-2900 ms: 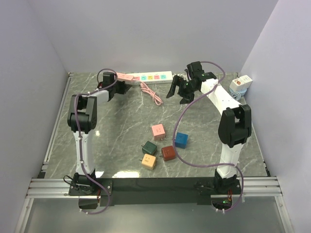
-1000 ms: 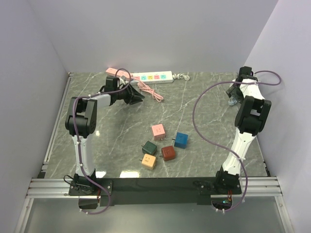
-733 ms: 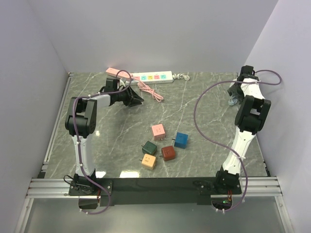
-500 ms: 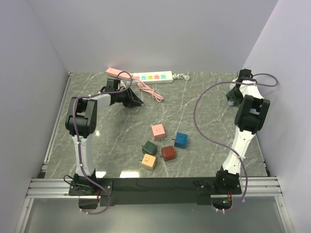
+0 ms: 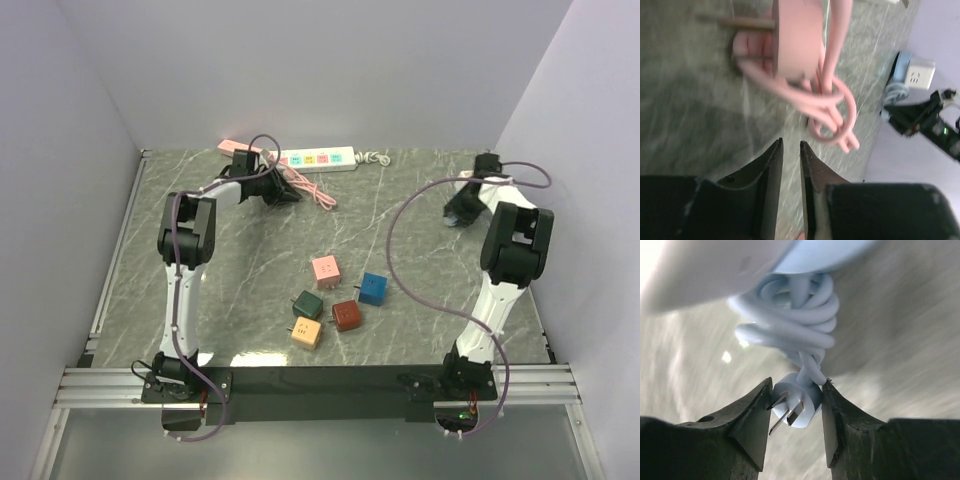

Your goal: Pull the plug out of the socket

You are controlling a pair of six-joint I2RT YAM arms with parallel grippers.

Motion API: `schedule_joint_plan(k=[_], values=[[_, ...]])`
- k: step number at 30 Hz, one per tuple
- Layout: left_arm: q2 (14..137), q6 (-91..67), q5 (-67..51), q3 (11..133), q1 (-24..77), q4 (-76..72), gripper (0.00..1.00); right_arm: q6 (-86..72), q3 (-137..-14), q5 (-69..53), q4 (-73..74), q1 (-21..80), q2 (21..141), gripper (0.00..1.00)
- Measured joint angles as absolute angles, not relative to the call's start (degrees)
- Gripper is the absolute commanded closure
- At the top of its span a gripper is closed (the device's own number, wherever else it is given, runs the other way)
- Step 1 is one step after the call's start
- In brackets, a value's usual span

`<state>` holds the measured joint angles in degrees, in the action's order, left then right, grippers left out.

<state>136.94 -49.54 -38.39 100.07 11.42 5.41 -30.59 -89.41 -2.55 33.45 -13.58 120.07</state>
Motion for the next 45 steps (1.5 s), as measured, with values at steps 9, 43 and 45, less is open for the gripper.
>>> schedule_joint_plan(k=[9, 43, 45], values=[[147.2, -61.2, -40.3, 110.4, 12.6, -5.2, 0.74, -33.8, -76.1, -12.7, 32.2, 7.1, 108.8, 1.00], [109.3, -53.0, -39.2, 61.3, 6.6, -9.9, 0.77, -18.5, -65.2, -28.6, 33.8, 39.0, 106.8, 1.00], [109.3, -52.2, -39.2, 61.1, 6.6, -9.4, 0.77, -18.5, -62.8, -29.8, 34.1, 40.0, 105.4, 1.00]])
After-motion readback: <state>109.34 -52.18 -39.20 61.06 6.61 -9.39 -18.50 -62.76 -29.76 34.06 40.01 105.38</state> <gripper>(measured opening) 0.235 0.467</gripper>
